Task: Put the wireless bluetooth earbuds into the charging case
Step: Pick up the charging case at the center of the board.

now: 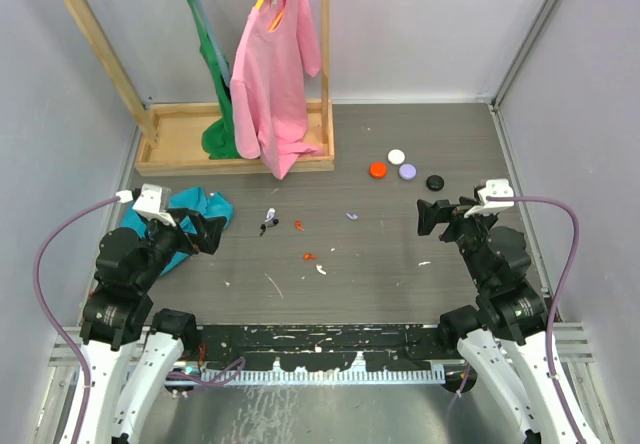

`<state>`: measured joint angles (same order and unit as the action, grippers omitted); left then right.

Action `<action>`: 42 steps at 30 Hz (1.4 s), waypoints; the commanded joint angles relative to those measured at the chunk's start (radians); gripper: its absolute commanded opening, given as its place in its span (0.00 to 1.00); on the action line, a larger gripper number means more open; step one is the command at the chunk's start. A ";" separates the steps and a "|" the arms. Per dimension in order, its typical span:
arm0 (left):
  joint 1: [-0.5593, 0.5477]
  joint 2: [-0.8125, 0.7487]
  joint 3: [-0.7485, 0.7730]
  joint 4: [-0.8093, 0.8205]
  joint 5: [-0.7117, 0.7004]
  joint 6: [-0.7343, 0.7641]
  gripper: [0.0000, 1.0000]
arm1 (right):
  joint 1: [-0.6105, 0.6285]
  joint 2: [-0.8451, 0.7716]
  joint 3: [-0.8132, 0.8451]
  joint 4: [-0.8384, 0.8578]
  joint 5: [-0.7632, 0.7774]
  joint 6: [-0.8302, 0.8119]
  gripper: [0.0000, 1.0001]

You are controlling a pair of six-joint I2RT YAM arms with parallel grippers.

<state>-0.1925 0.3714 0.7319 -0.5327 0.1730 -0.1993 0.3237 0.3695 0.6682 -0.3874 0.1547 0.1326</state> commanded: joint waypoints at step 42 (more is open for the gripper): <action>-0.156 -0.065 -0.010 0.041 -0.032 0.013 0.98 | -0.311 1.172 0.251 0.422 0.037 0.108 0.88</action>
<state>-0.3424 0.3054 0.7212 -0.5346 0.1528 -0.1947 0.0349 1.4857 0.8242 -0.0555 0.1947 0.2390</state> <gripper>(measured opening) 0.979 0.895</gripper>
